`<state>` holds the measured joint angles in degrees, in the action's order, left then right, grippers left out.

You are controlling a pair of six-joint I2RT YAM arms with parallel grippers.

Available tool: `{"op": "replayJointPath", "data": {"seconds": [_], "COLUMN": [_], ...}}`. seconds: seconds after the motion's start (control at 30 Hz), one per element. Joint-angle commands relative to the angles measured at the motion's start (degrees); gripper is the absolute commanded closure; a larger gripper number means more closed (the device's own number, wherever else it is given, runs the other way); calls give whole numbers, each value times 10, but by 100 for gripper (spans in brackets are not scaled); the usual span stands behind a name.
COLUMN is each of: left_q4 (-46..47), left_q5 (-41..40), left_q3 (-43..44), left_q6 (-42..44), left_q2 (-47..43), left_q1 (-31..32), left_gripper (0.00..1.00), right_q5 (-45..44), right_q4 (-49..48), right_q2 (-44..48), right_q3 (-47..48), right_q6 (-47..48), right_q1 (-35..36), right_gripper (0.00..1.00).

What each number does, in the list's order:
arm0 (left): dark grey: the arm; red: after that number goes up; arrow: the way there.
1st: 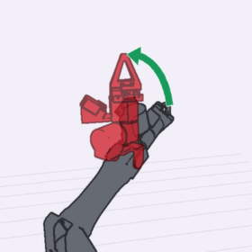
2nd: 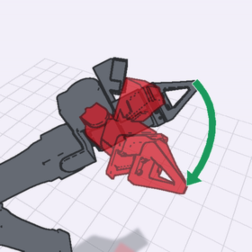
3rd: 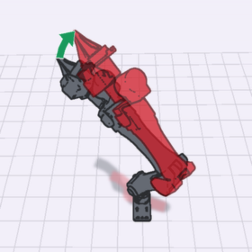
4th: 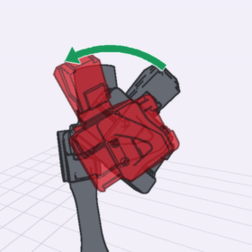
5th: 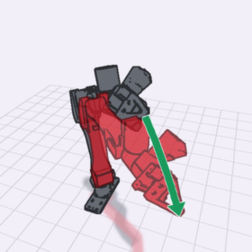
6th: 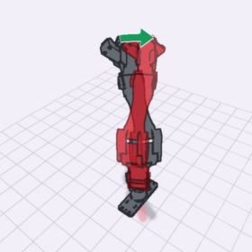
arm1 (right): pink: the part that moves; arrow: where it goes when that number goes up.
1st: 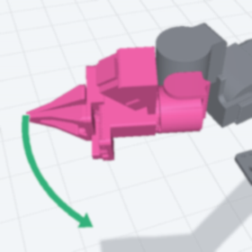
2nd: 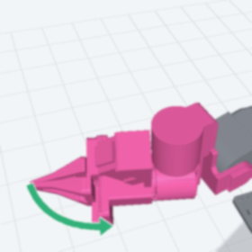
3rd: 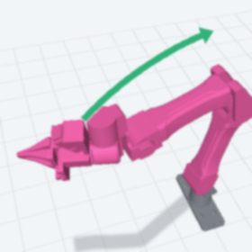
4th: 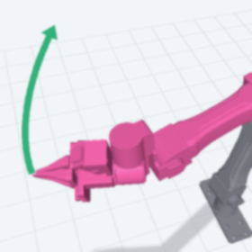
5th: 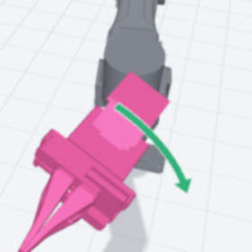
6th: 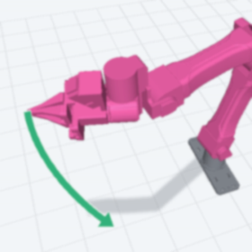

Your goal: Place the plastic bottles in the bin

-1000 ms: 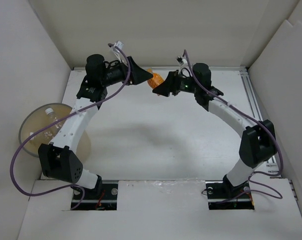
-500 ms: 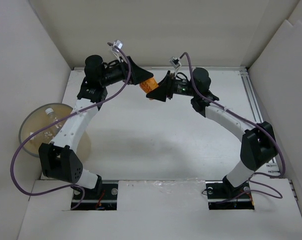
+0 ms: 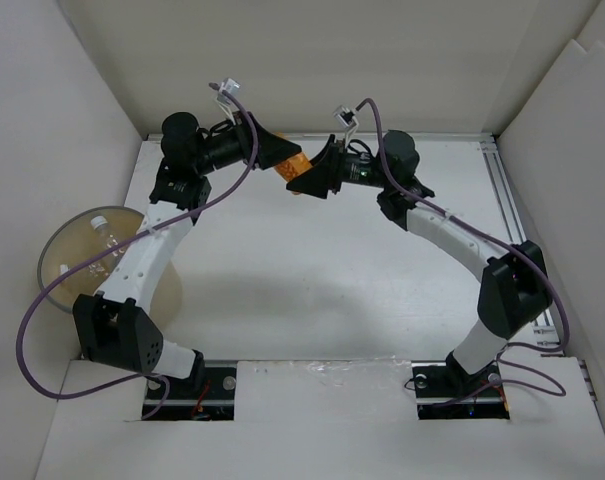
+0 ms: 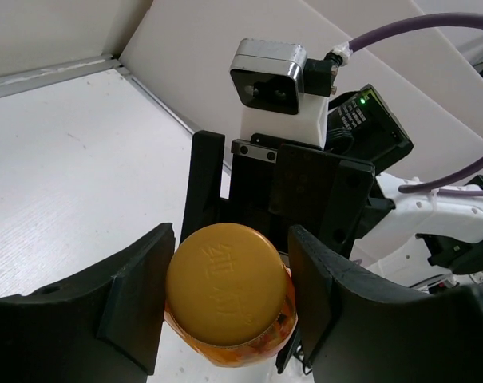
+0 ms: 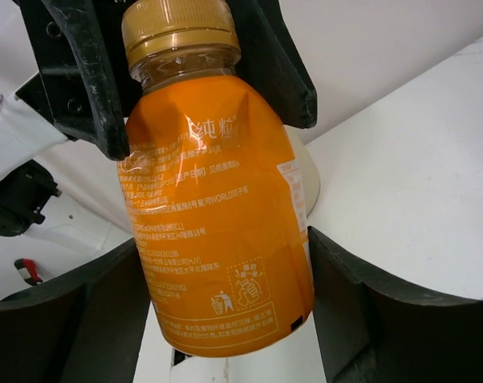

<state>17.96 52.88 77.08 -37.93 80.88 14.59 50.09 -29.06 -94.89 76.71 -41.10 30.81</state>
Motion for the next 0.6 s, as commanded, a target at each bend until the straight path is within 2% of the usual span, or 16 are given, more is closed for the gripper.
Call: {"op": "replayJointPath", "data": {"seconds": [0.0, 0.07, 0.13, 0.17, 0.2, 0.23, 0.3, 0.33, 0.37, 0.5, 0.53, 0.57], "left_q4": [37, 37, 37, 27, 0, -19, -71, -127, -159, -288, -333, -440], "left_q5": [21, 15, -1, -11, -23, -54, -100, -126, -182, -298, -341, -415], "left_q3": [9, 16, 32, 38, 44, 60, 88, 104, 142, 234, 263, 299], "left_q6": [-14, -31, -31, -31, -19, -9, 19, 33, 57, 70, 70, 65], "left_q2": [-13, -13, -13, -13, -13, -21, -27, -34, -34, -34, -34, -9], "left_q1": [1, 1, 1, 1, 1, 1, 1, 1, 1, -43, -54, -67], "left_gripper": [92, 100, 100, 100, 100, 100, 100, 100, 100, 100, 100, 100], "right_q5": [-7, -13, -13, -13, -13, -13, -13, -13, -18, -18, -18, -26], "right_q4": [-56, -56, -56, -56, -56, -56, -48, -39, -39, -33, -33, -26], "right_q2": [-5, -10, -10, -10, -10, -10, -10, -17, -17, -28, -28, -28], "right_q3": [38, 38, 38, 38, 38, 33, 24, 18, 10, -44, -63, -74], "right_q6": [-6, -6, -6, -6, -6, -6, 0, 7, 12, 24, 24, 32], "right_q1": [10, 10, 10, 5, 5, -1, -7, -16, -21, -50, -58, -58], "right_gripper": [74, 60, 44, 31, 4, 0, 0, 0, 0, 0, 0, 0]}}
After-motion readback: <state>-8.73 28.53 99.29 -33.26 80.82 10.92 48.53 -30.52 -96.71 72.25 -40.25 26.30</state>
